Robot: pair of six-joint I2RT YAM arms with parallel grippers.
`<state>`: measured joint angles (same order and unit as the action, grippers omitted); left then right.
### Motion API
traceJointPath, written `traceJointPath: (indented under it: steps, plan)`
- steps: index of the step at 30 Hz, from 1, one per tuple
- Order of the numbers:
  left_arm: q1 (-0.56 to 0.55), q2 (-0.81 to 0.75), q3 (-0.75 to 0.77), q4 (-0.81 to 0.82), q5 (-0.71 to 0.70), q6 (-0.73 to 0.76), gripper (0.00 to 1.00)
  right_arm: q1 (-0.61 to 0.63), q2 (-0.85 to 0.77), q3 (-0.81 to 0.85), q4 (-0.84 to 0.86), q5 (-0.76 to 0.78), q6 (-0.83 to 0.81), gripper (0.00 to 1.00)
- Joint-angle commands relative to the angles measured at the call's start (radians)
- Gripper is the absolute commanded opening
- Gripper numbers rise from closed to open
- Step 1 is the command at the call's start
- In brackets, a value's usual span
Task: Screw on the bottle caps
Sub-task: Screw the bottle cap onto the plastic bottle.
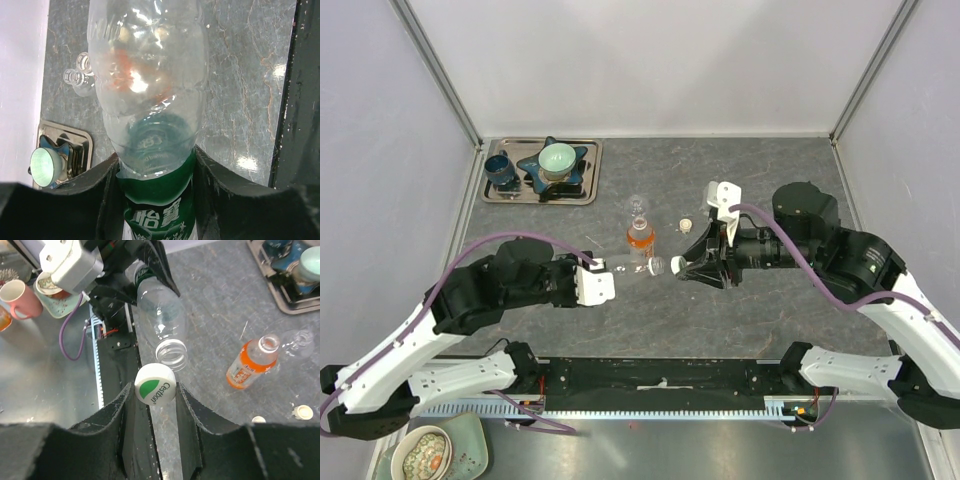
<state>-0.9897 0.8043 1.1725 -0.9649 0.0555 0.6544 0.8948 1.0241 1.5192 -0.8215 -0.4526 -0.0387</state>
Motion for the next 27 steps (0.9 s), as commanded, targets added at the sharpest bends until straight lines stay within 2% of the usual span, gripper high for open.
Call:
traceJointPath:
  steps: [1, 15, 27]
  plan:
    - [0.000, 0.009, 0.052, -0.012, 0.000, -0.053, 0.54, 0.004, 0.014, 0.039, -0.022, -0.066, -0.044, 0.33]
    - [0.000, 0.047, 0.133, -0.054, 0.104, -0.064, 0.56, 0.004, 0.067, 0.044, 0.005, -0.077, -0.087, 0.33]
    - [0.002, 0.072, 0.180, -0.055, 0.133, -0.078, 0.56, 0.003, 0.076, 0.038, 0.031, -0.116, -0.078, 0.34]
